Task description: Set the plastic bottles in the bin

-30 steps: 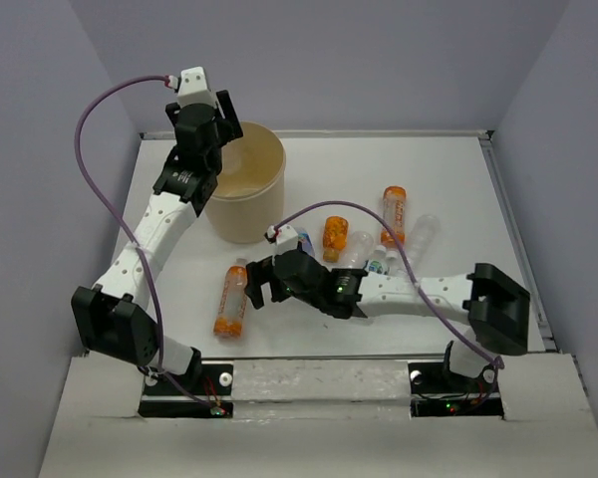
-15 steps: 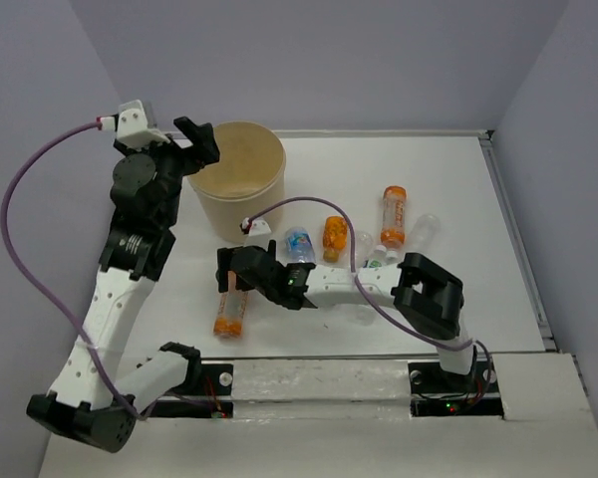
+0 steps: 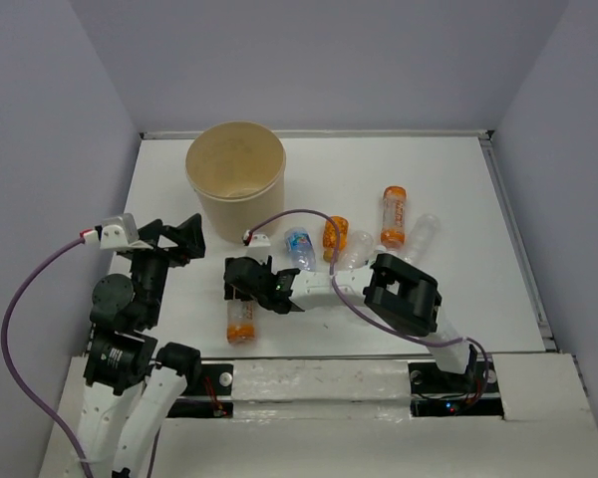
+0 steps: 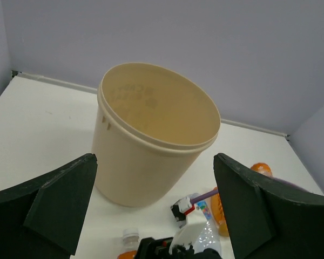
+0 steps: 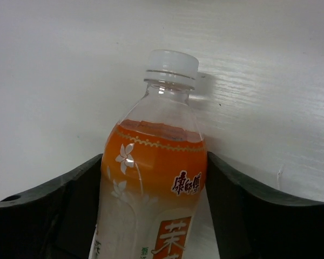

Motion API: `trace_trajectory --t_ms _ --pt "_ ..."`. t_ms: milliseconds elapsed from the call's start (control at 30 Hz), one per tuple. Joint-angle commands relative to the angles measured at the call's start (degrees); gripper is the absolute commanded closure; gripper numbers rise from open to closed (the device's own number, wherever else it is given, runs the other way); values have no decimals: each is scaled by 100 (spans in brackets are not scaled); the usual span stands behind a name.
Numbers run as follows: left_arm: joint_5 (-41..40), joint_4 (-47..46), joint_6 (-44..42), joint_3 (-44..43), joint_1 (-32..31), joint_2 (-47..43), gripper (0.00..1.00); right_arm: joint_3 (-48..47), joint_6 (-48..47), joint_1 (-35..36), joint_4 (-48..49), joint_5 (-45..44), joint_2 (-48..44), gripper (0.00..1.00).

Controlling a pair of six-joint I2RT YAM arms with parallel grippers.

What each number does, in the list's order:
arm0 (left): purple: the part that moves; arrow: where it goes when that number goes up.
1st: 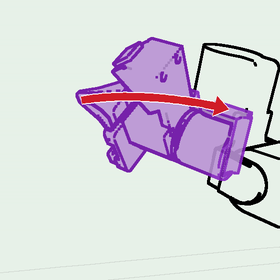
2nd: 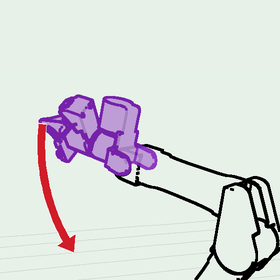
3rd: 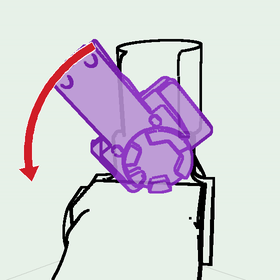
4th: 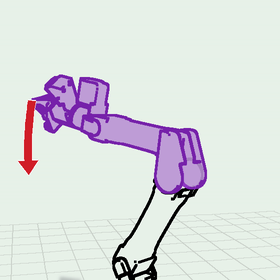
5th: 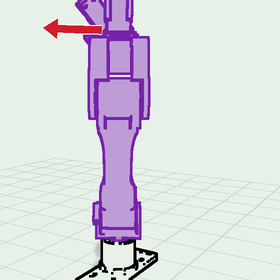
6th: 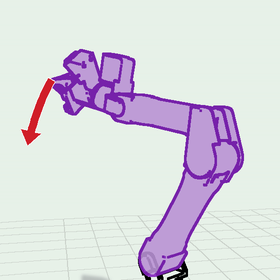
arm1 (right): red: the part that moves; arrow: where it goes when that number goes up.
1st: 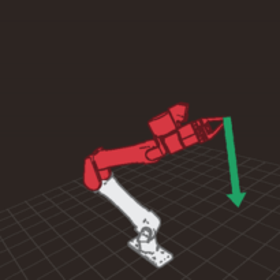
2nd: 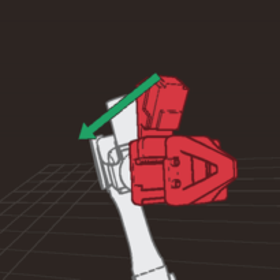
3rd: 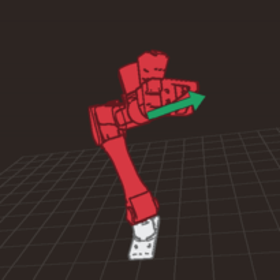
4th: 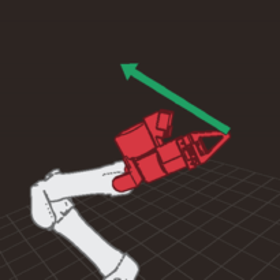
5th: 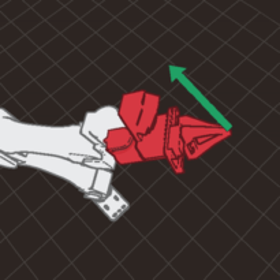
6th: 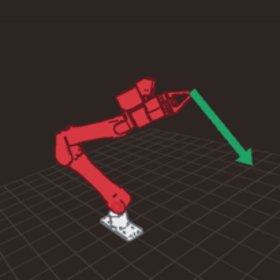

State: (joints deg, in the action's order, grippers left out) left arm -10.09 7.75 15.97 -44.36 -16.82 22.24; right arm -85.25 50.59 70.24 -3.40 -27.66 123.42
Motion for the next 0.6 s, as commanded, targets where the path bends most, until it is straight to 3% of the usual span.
trace_trajectory --t_ms 0,67,233,400,500,567 --pt "-80 358 20 286 -6 -543 1 95 267 60 23 -248 -132 45" --pt "-186 438 38 340 -6 -738 1 368 163 182 189 -301 -422 59" --pt "-607 464 126 411 -6 -1239 1 834 -635 473 270 -783 -1529 72" --pt "-1117 649 266 410 -172 -1441 1 766 -1953 526 506 -1486 -2971 72" --pt "-1004 623 293 428 -251 -1512 1 -75 -3315 246 699 -1418 -3157 71" --pt "-951 614 293 428 -365 -1495 1 -690 -4300 -62 1470 -1129 -2921 71"
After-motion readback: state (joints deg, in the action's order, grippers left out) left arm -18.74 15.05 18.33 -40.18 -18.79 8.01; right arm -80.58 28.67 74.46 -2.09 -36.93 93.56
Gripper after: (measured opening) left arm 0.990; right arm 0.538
